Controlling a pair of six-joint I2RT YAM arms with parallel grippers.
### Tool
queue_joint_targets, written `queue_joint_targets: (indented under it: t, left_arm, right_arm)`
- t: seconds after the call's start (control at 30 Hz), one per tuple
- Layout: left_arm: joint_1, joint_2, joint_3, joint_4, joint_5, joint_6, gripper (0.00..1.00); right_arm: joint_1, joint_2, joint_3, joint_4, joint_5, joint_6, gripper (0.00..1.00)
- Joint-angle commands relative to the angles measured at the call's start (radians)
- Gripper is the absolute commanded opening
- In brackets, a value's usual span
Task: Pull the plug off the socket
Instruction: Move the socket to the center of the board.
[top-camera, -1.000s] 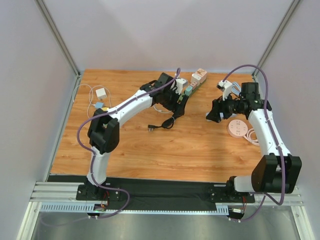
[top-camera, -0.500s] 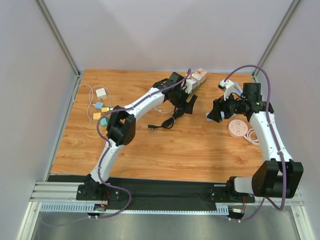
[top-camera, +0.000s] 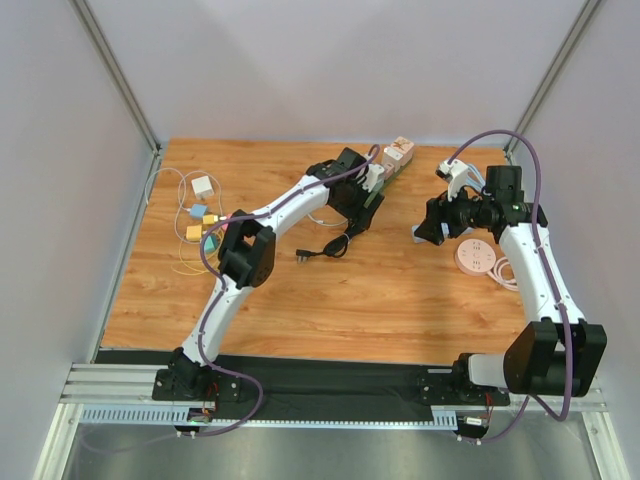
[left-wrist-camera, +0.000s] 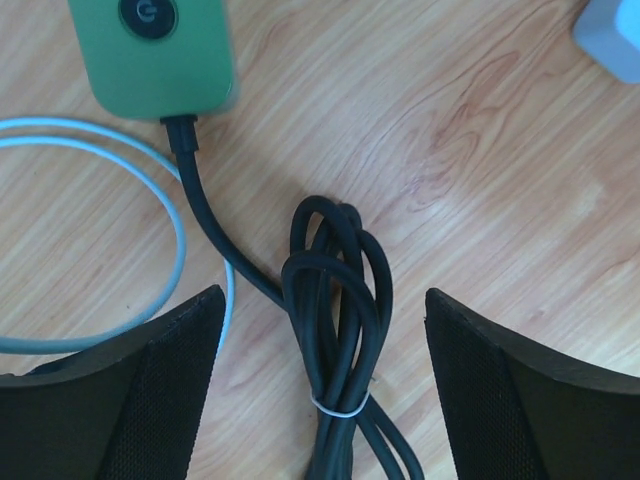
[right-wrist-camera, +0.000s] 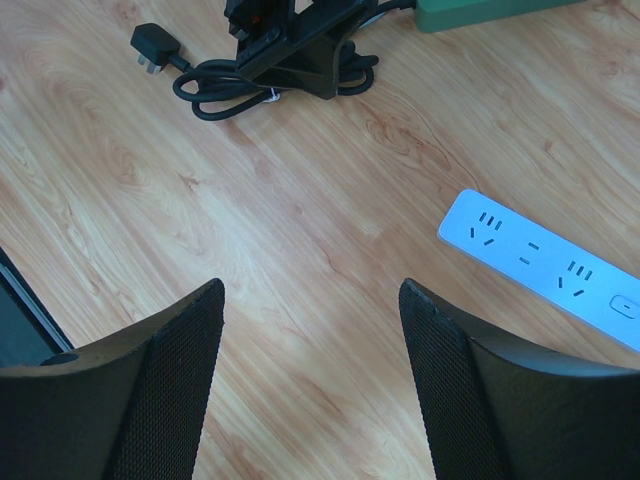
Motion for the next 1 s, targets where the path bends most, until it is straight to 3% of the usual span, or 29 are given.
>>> queue_joint_targets:
  t: [0.0,0.17,0.27,0.37,0.5,0.6,0.77,0.97]
  left_arm:
    - [0.0,0.014,0.03,-0.051,-0.042,0.017,0.86]
    - [0.0,0.014,0.012,-0.077,-0.06,0.035,0.79]
    - [0.0,0.005,-0.008,-0.089,-0.054,0.038,0.67]
    - [0.0,-0.021,-0.062,-0.086,-0.042,0.045,0.47]
    - [0.0,-0.076,-0.189,-0.064,-0.025,0.055,0.13]
    - [-0.003,-0.161,-0.321,-0.022,-0.036,0.075,0.0]
    - [-0.008,-0.344,-0.569,0.041,-0.05,0.135,0.0]
    - [-0.025,-0.501,-0.766,-0.02,-0.059,0.247,0.0]
  right_arm:
    - [-0.005,-0.037,0.002,0.022,0.011,-0.013,0.72]
    - [-0.005,-0.035,0.002,0.019,0.01,-0.015,0.72]
    - [-0.005,-0.035,0.002,0.019,0.011,-0.017,0.72]
    - [-0.005,-0.033,0.0,0.021,0.013,-0.018,0.72]
    - [-0.005,-0.029,0.0,0.018,0.001,-0.017,0.72]
    - [-0.005,-0.024,-0.001,0.018,0.002,-0.017,0.72]
    - [-0.005,-0.009,-0.003,0.018,0.008,-0.021,0.72]
    - [-0.005,0.006,-0.003,0.016,0.011,-0.024,0.72]
